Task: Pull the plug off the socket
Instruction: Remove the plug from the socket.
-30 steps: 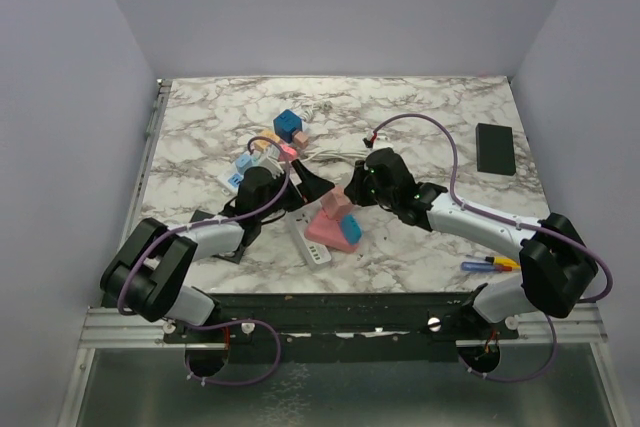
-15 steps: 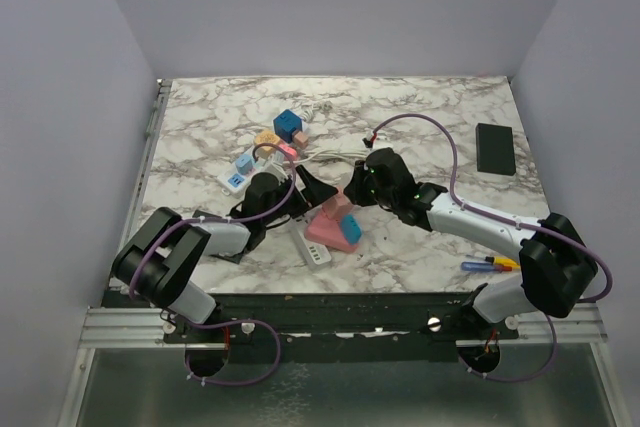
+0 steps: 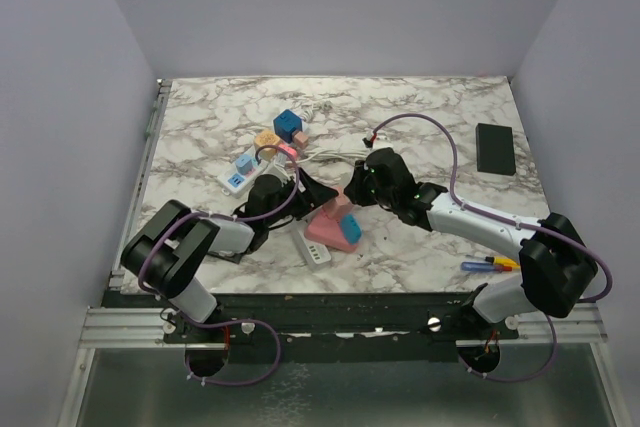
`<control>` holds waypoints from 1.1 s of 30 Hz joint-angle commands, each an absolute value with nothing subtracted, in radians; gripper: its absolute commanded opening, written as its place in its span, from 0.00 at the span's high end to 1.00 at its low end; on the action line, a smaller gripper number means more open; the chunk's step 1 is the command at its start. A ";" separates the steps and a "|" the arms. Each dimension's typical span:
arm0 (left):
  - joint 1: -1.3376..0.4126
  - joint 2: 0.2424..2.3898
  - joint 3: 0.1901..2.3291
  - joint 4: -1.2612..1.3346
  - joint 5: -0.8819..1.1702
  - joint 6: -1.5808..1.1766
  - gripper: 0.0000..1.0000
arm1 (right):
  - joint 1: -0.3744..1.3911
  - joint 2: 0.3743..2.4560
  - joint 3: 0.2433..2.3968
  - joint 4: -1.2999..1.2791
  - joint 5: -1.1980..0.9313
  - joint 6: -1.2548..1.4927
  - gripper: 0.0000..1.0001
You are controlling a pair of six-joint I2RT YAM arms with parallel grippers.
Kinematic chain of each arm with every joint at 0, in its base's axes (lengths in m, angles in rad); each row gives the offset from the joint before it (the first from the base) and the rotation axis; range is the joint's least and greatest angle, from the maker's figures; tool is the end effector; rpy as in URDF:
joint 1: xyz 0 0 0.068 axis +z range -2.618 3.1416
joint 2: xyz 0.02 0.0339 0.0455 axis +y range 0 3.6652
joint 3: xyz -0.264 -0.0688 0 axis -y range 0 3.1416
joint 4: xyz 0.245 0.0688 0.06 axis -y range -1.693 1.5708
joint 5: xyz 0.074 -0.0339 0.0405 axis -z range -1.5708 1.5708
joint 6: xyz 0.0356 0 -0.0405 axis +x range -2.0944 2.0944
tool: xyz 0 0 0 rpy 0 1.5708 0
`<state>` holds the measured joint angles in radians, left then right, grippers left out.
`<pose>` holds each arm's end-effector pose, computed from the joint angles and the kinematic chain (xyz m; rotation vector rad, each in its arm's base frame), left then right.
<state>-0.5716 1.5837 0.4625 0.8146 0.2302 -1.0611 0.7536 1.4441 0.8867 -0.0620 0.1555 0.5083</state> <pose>0.2374 -0.1624 0.1501 -0.3350 2.0722 -1.2818 0.2336 0.2117 0.2333 -0.1842 2.2265 0.5380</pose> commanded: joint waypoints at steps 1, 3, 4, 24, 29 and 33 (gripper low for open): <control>-0.581 1.614 0.456 0.854 0.207 -1.079 0.33 | 0.748 1.449 0.884 -0.043 0.181 0.517 1.00; -0.581 1.617 0.453 0.857 0.206 -1.082 0.36 | 0.748 1.444 0.881 -0.043 0.183 0.519 1.00; -0.581 1.620 0.451 0.858 0.205 -1.084 0.37 | 0.748 1.443 0.880 -0.043 0.185 0.520 1.00; -0.583 1.646 0.432 0.856 0.193 -1.014 0.78 | 0.749 1.466 0.877 -0.084 0.290 0.549 1.00; -0.584 1.670 0.431 0.852 0.204 -0.982 0.83 | 0.724 1.462 0.863 -0.055 0.197 0.543 1.00; -0.584 1.667 0.433 0.836 0.201 -0.960 0.84 | 0.676 1.472 0.855 -0.042 0.100 0.549 1.00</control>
<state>-0.5739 1.6371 0.4534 0.9173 0.2161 -1.0573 0.7280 1.4460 0.8791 -0.0540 0.1463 0.5465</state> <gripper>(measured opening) 0.659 0.228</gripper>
